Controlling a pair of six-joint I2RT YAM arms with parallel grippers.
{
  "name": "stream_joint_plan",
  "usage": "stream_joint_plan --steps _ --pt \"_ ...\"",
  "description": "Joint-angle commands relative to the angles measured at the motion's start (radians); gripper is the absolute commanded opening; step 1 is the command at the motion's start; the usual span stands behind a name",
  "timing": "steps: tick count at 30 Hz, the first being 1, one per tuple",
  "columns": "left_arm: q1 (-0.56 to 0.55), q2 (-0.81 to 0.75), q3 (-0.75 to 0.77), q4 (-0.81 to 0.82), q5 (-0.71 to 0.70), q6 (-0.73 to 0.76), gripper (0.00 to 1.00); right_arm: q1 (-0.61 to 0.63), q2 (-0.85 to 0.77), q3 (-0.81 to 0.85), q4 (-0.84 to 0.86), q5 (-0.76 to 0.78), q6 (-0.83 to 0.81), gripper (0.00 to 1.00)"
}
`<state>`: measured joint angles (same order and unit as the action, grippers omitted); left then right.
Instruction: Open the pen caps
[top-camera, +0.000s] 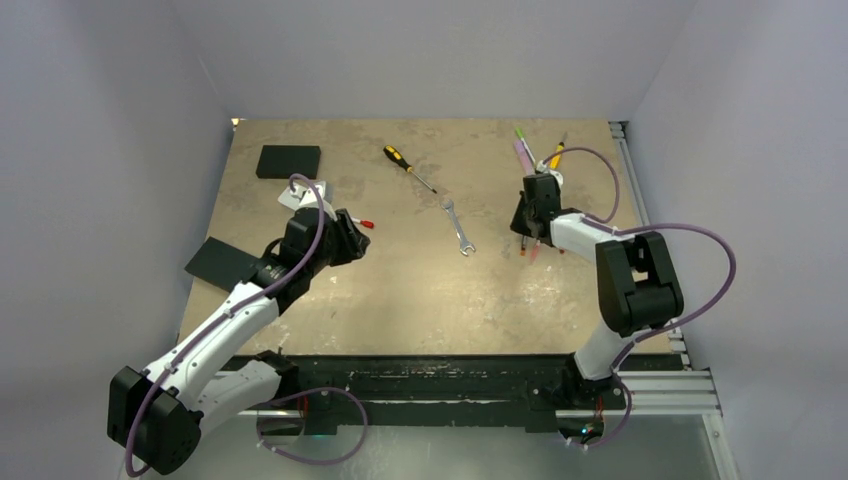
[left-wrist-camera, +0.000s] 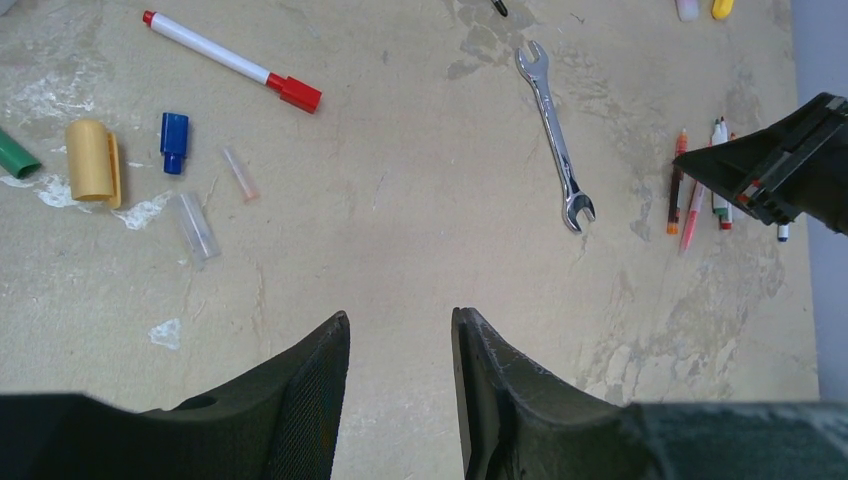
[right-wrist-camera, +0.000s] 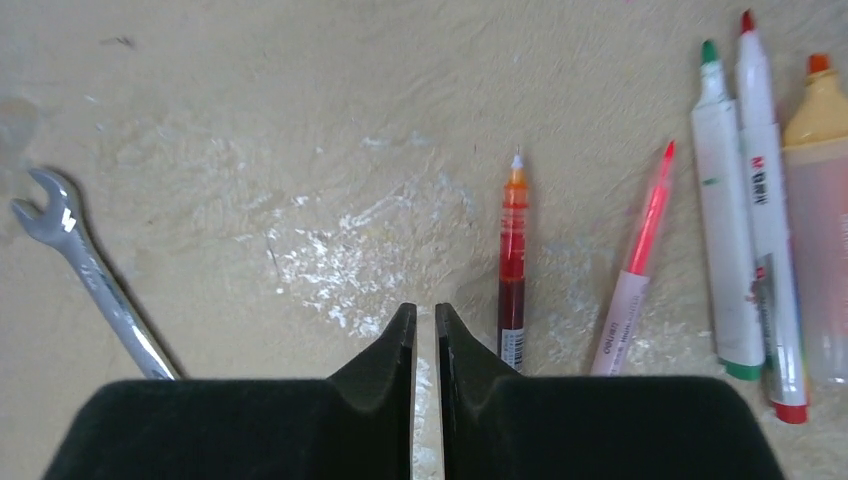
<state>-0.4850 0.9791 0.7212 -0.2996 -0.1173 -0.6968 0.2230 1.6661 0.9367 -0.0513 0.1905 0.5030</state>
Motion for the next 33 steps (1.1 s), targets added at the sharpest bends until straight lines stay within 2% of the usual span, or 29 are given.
stream_joint_plan --steps 1,11,20,25,29,33 --pt "-0.002 -0.004 -0.001 0.045 0.014 -0.016 0.41 0.001 0.047 0.01 -0.015 -0.056 0.015 0.12" --pt "-0.003 -0.009 -0.017 0.047 0.024 -0.016 0.41 -0.031 0.036 -0.068 -0.027 0.065 0.029 0.13" --pt "-0.003 -0.014 -0.007 0.045 0.032 -0.013 0.41 -0.05 -0.025 -0.08 -0.003 0.035 0.022 0.16" --pt "-0.003 -0.022 0.017 0.035 0.036 -0.01 0.41 -0.048 -0.116 -0.037 0.128 -0.018 -0.004 0.38" --pt "-0.002 -0.045 0.026 0.037 0.013 -0.017 0.41 -0.051 -0.043 0.114 0.059 -0.005 0.029 0.52" --pt "-0.003 -0.056 0.032 0.041 -0.002 -0.018 0.41 -0.062 0.071 0.259 0.053 0.029 0.025 0.6"
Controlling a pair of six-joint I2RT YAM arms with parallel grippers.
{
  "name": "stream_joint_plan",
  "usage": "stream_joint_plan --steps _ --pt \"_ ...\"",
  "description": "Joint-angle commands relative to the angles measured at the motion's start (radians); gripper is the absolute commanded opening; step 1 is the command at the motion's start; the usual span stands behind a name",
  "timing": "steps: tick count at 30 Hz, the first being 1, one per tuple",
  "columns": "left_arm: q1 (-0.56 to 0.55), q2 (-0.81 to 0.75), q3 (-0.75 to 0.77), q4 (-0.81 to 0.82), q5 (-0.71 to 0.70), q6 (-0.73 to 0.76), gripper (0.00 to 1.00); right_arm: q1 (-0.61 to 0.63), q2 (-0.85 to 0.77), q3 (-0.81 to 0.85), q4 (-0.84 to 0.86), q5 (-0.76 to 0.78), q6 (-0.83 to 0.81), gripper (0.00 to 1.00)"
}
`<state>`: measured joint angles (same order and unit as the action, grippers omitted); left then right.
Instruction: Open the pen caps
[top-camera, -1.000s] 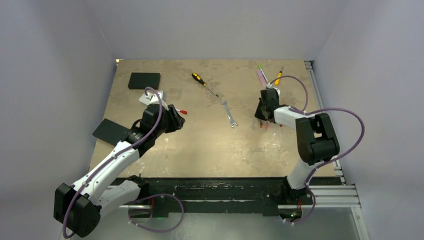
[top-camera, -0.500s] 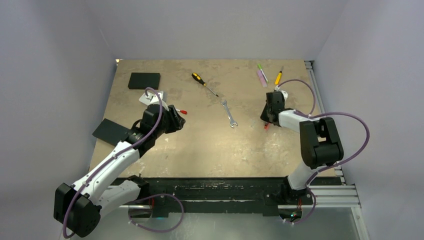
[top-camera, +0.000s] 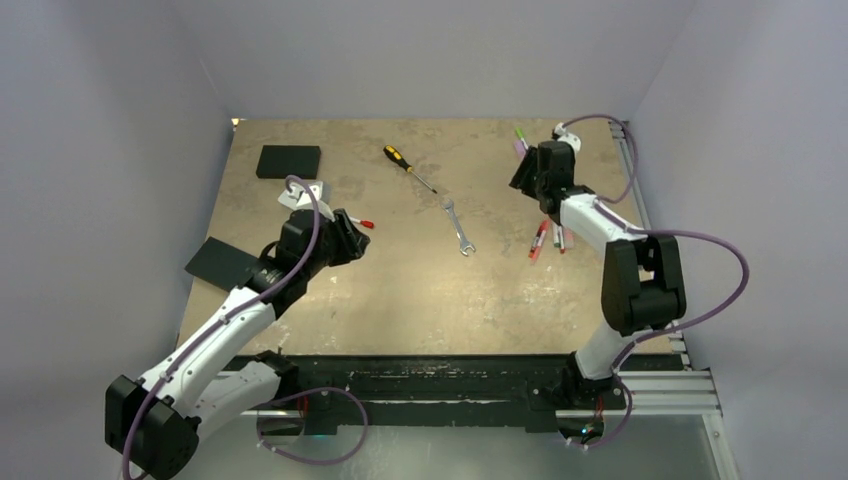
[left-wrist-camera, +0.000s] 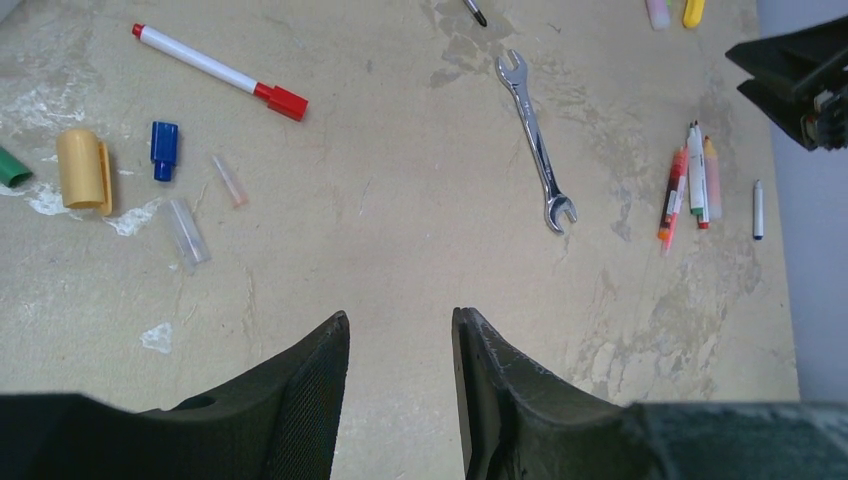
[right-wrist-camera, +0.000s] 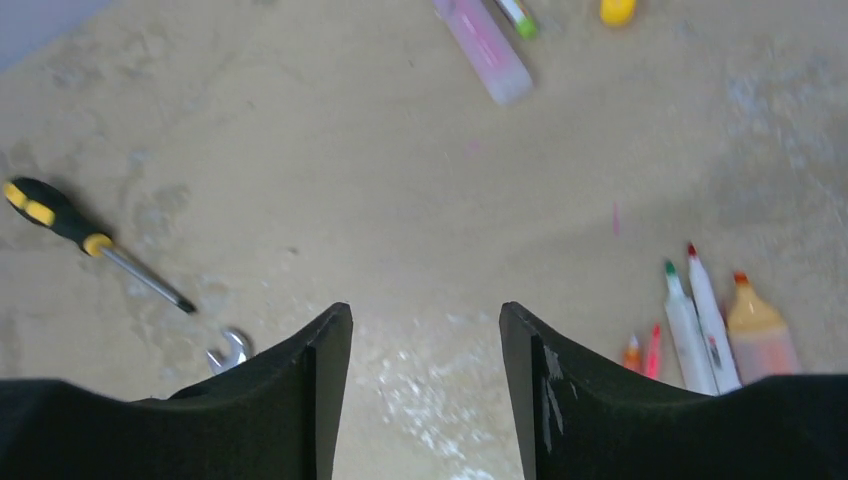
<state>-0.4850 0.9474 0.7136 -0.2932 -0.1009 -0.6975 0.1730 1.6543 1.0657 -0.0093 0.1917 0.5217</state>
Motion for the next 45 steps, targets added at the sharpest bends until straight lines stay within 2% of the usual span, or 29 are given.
stream_joint_plan --steps 1,6,12,25,40,43,45 --pt "-0.003 -0.021 0.042 0.035 -0.018 -0.016 0.41 -0.016 0.124 0.169 0.011 0.033 0.006 0.6" --pt "-0.003 0.0 0.043 0.037 -0.006 -0.011 0.42 -0.029 0.273 0.343 -0.022 0.046 -0.021 0.62" --pt "-0.003 0.014 0.043 0.042 -0.026 -0.002 0.42 -0.035 0.434 0.531 -0.047 0.051 -0.085 0.58" --pt "-0.003 0.094 0.067 0.064 -0.043 0.022 0.42 -0.059 0.609 0.739 -0.141 0.075 -0.127 0.62" --pt "-0.003 0.123 0.071 0.076 -0.043 0.031 0.42 -0.06 0.692 0.77 -0.175 0.046 -0.132 0.61" --pt "-0.003 0.122 0.069 0.075 -0.042 0.03 0.42 -0.06 0.696 0.765 -0.168 0.043 -0.132 0.56" --pt "-0.003 0.12 0.069 0.075 -0.042 0.029 0.42 -0.06 0.7 0.764 -0.169 0.044 -0.132 0.48"
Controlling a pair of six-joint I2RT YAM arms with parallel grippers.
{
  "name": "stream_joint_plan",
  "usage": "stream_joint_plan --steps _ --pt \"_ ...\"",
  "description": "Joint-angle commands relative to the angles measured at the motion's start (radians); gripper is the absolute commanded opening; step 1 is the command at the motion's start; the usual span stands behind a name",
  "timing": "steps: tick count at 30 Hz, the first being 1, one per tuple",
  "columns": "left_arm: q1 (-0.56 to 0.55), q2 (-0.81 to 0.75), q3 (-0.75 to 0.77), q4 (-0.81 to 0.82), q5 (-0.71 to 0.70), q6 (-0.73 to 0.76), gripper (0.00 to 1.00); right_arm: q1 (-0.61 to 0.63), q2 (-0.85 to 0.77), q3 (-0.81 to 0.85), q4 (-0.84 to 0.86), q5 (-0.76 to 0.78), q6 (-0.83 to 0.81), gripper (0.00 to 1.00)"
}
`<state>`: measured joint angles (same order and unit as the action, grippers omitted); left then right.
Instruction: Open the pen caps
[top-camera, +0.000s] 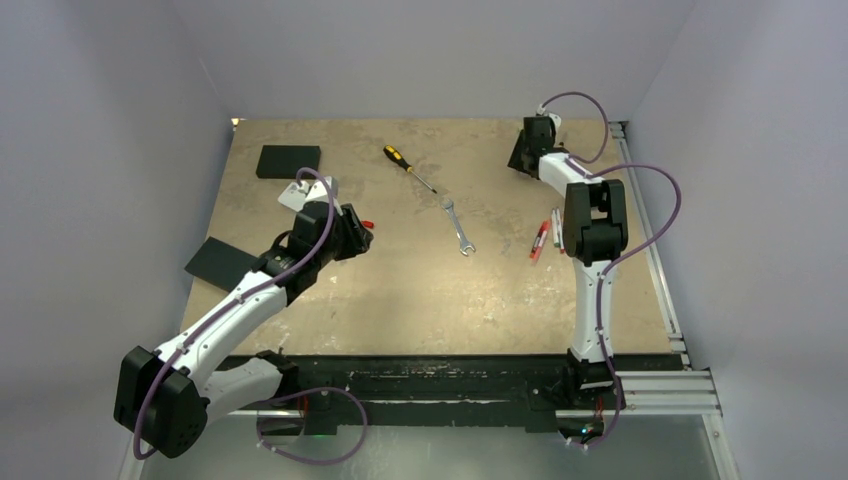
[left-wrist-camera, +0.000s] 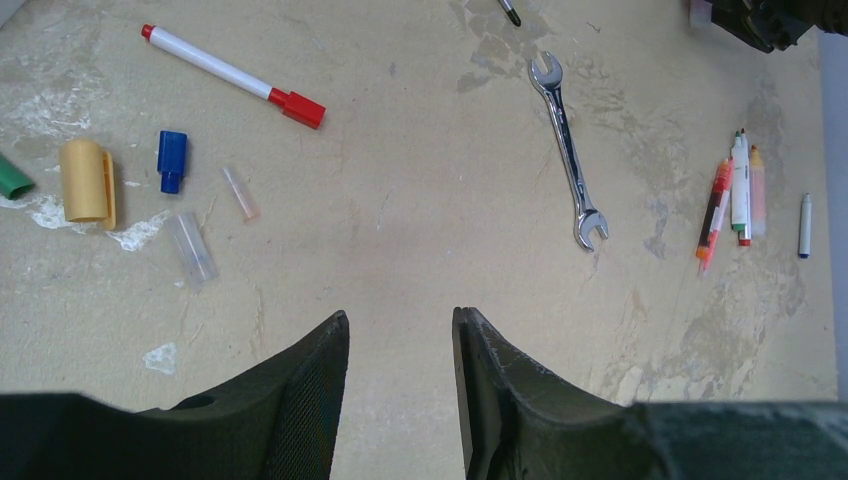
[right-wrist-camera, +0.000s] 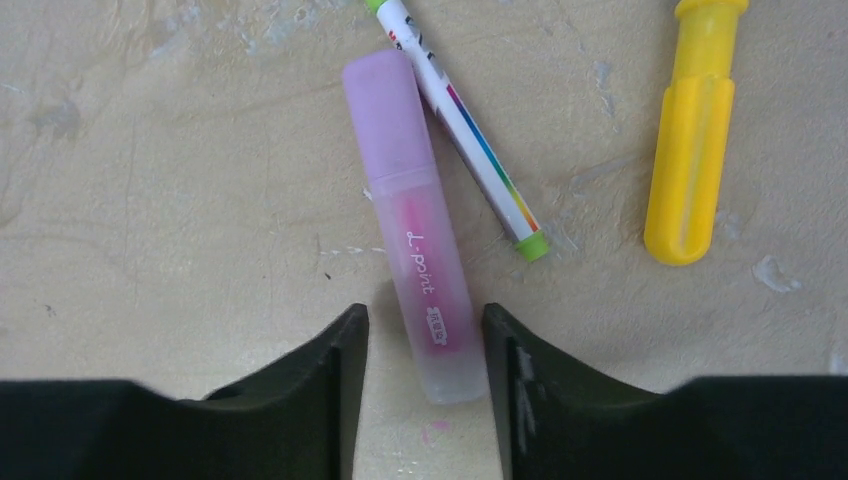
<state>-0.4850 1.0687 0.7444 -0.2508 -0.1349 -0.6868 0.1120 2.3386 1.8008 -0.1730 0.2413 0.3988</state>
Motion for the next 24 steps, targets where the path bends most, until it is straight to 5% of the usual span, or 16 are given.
stream_joint_plan --steps 1,10,16,24 --pt "-0.002 -0.002 0.037 0.033 -0.008 0.019 0.42 0.002 0.018 0.03 -0.008 -0.005 -0.009 0.44" --pt "-0.003 -0.012 0.035 0.03 -0.005 0.018 0.42 0.001 0.029 0.036 -0.011 0.008 -0.011 0.27" --pt "-0.003 -0.029 0.036 0.024 -0.006 0.016 0.42 0.011 -0.02 -0.011 0.032 -0.011 -0.017 0.05" --pt "-0.002 -0.077 0.045 0.014 -0.008 0.008 0.42 0.08 -0.22 -0.123 0.126 -0.042 -0.014 0.0"
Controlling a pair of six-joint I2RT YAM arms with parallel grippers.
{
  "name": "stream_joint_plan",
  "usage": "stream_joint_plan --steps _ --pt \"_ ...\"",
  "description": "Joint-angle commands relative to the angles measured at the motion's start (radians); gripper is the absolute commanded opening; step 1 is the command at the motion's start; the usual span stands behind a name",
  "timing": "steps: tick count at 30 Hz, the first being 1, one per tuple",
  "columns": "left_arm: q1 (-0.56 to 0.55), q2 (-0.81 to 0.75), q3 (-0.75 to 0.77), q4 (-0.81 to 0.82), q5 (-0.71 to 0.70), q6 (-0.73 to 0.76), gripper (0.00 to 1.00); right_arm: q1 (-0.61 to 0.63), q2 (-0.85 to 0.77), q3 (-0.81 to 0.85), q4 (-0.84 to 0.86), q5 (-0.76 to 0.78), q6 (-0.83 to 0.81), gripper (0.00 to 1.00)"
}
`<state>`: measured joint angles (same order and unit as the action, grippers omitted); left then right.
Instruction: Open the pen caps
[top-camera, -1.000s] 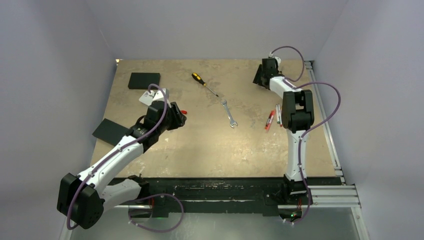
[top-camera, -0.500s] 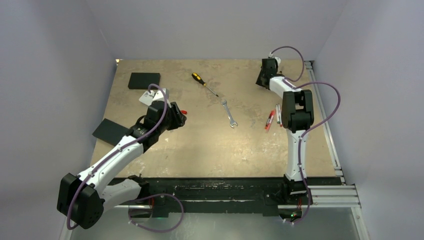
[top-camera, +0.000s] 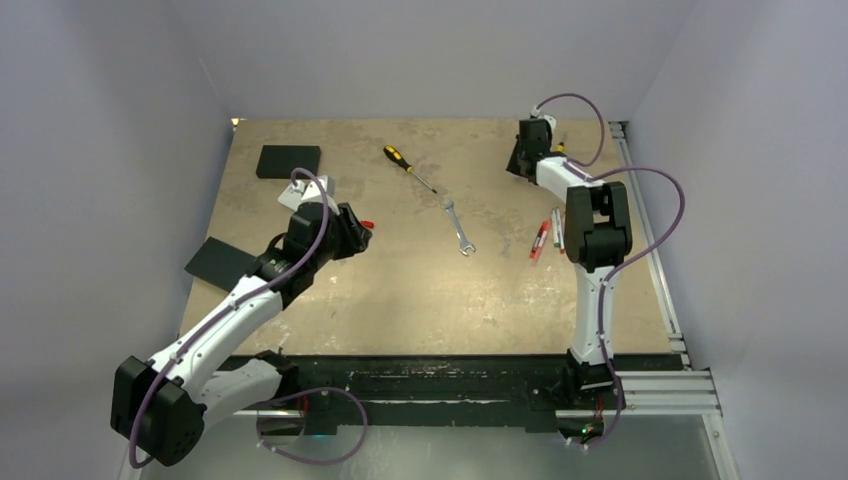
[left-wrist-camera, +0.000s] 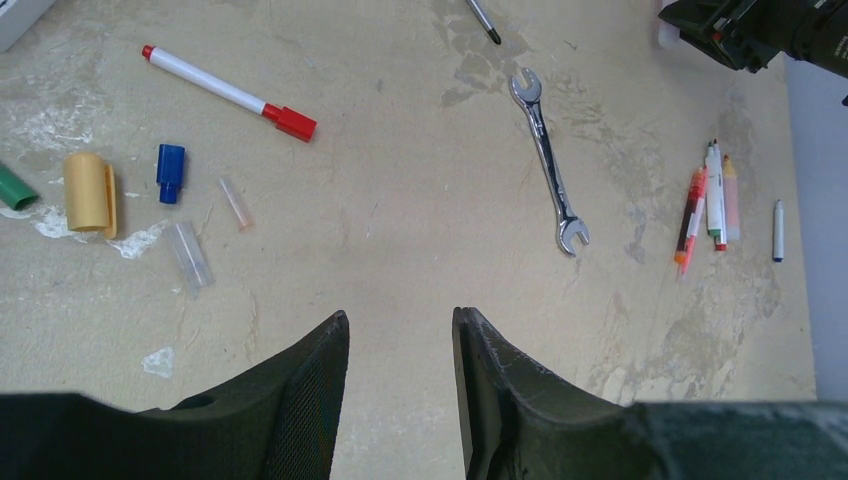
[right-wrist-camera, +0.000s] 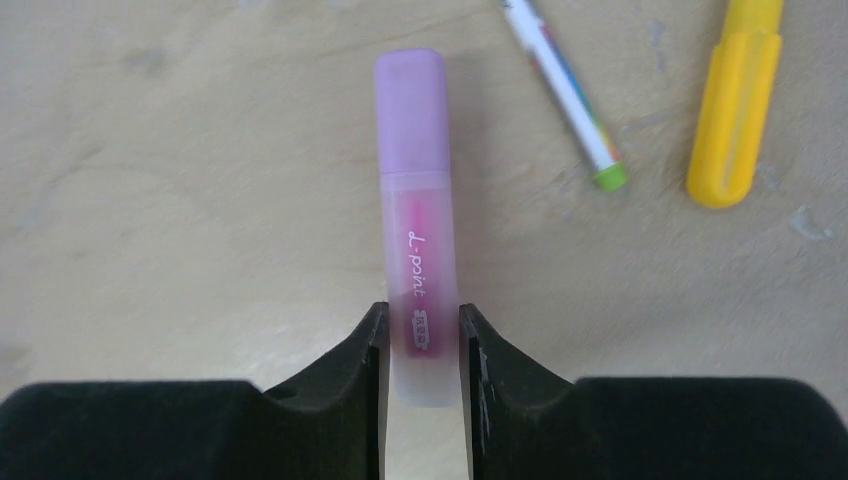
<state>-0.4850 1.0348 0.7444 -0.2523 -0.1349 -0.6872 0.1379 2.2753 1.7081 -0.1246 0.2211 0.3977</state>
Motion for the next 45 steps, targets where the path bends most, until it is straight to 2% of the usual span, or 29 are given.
stream_joint_plan --steps 1,6,11,14,16,18,24,30,37,45 --pt "-0.003 -0.053 0.044 0.013 -0.008 0.006 0.42 0.064 -0.183 -0.048 0.085 -0.023 -0.011 0.0" --pt "-0.003 -0.106 0.045 -0.008 -0.014 -0.002 0.42 0.121 -0.34 -0.193 0.131 -0.062 0.012 0.0" --pt "-0.001 -0.175 0.015 0.066 0.005 -0.009 0.43 0.192 -0.633 -0.537 0.375 -0.259 0.032 0.0" --pt "-0.001 -0.237 -0.032 0.212 0.045 -0.028 0.5 0.257 -0.845 -0.721 0.472 -0.36 0.024 0.0" --pt "-0.001 -0.275 -0.069 0.343 0.065 -0.067 0.65 0.303 -0.966 -0.82 0.502 -0.413 0.022 0.0" --pt "-0.001 -0.282 -0.091 0.443 0.11 -0.094 0.75 0.354 -1.077 -0.9 0.516 -0.458 0.029 0.0" --pt "-0.003 -0.111 -0.068 0.704 0.4 -0.176 0.77 0.514 -1.31 -1.083 0.565 -0.484 0.115 0.0" --pt "-0.007 -0.003 -0.116 1.006 0.536 -0.32 0.77 0.583 -1.381 -1.137 0.587 -0.465 0.157 0.0" --pt "-0.033 0.043 -0.073 0.992 0.573 -0.306 0.74 0.604 -1.357 -1.112 0.579 -0.439 0.145 0.0" --pt "-0.087 0.076 -0.021 0.89 0.551 -0.235 0.63 0.631 -1.326 -1.082 0.573 -0.418 0.128 0.0"
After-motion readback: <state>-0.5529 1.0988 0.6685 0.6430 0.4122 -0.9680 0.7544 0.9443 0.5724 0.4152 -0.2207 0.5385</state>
